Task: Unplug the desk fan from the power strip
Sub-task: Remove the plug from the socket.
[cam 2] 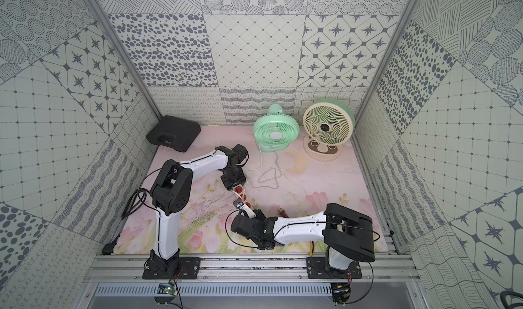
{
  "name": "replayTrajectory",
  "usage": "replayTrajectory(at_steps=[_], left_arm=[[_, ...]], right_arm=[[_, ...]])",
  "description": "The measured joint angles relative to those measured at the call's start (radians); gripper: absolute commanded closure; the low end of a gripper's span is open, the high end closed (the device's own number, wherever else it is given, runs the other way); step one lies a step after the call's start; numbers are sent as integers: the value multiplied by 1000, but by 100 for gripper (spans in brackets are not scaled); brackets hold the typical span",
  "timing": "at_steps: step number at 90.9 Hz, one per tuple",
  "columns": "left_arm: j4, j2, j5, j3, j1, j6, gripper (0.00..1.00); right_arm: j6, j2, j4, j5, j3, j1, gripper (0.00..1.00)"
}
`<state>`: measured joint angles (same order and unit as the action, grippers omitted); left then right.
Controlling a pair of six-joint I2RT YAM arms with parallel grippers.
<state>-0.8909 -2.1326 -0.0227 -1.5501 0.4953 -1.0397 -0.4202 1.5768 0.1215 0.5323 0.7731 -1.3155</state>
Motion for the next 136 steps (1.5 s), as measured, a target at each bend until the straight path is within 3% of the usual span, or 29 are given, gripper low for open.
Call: replayTrajectory(at_steps=[36, 78, 96, 136], left_arm=[[20, 7, 11, 9, -5, -80, 100], [17, 9, 25, 14, -5, -89, 100], [14, 10, 25, 16, -5, -58, 100], [4, 11, 24, 19, -5, 26, 100]], right_arm=[[-159, -189, -229, -287, -214, 201, 100], [-184, -202, -252, -348, -238, 218, 100], [-142, -153, -168, -272, -167, 147, 100], [71, 58, 64, 124, 64, -84, 100]])
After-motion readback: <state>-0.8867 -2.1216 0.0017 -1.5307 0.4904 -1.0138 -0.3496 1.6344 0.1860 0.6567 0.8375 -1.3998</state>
